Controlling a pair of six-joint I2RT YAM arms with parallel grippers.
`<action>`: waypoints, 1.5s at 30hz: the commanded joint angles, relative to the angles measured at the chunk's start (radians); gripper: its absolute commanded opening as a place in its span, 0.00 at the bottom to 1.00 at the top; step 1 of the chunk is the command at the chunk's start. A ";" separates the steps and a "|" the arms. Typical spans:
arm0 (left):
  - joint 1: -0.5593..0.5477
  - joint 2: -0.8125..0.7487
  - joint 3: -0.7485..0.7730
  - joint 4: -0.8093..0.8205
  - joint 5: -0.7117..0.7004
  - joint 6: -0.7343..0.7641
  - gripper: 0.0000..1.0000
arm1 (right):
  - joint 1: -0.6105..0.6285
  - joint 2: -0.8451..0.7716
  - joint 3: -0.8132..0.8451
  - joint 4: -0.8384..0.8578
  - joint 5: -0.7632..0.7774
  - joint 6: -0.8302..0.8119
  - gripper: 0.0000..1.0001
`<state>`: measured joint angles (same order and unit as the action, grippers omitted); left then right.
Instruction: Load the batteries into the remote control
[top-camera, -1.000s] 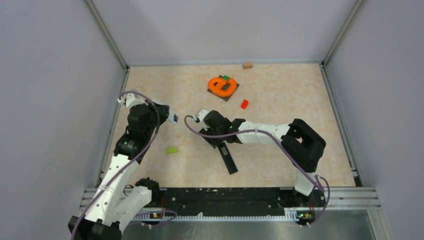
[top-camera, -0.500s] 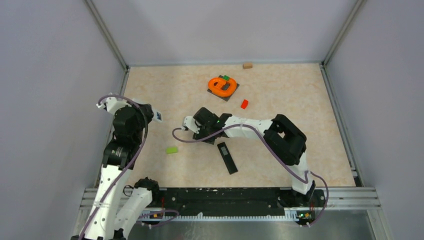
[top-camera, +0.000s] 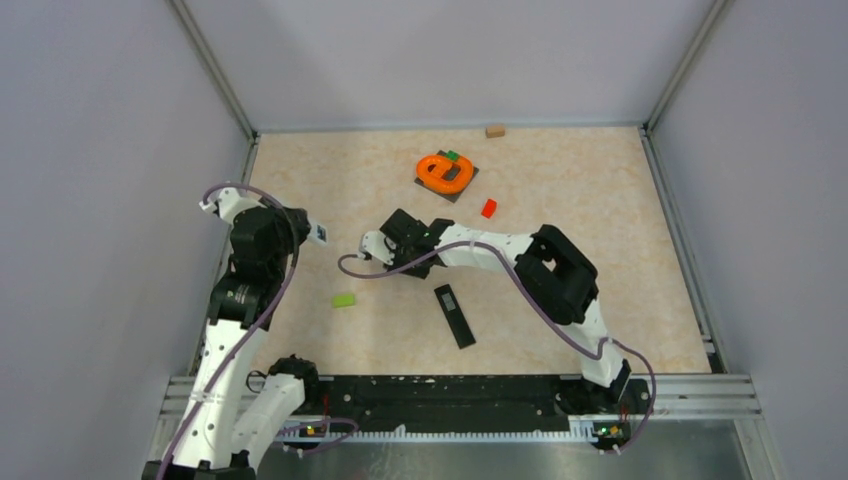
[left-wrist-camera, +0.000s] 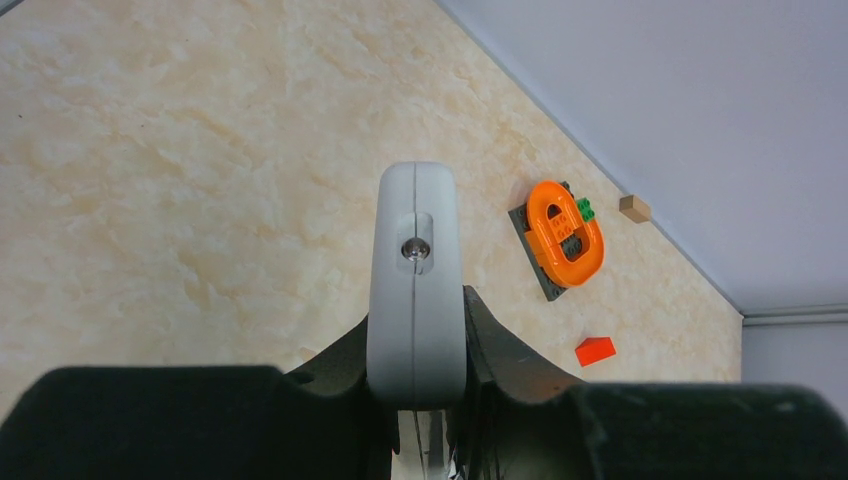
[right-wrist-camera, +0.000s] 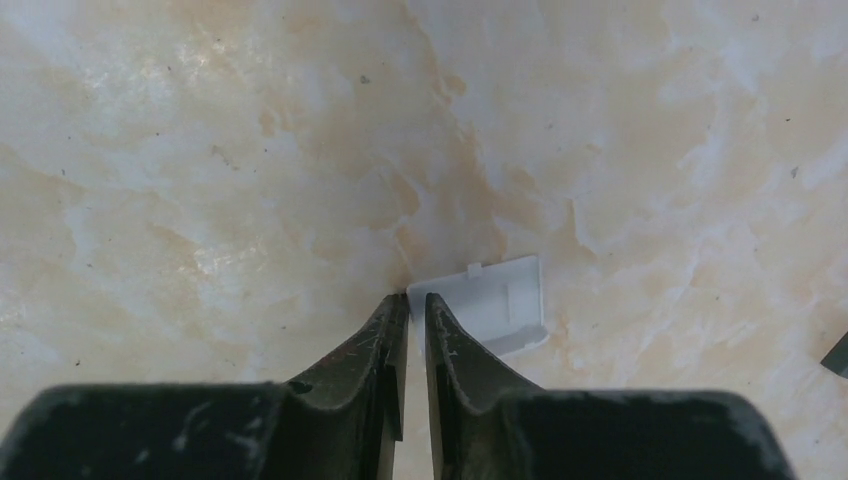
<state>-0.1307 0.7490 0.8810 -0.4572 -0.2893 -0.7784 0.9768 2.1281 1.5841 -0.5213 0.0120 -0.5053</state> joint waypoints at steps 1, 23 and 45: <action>0.008 0.002 0.027 0.048 0.017 0.011 0.00 | -0.028 0.020 0.056 -0.031 -0.004 0.077 0.16; 0.013 -0.014 0.006 0.060 0.038 0.003 0.00 | -0.155 -0.056 0.044 -0.020 0.094 0.946 0.33; 0.014 -0.024 -0.015 0.069 0.042 0.007 0.00 | -0.148 0.016 0.083 -0.086 0.075 0.984 0.27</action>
<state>-0.1238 0.7422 0.8669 -0.4484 -0.2512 -0.7792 0.8162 2.1349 1.6196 -0.5995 0.0856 0.4595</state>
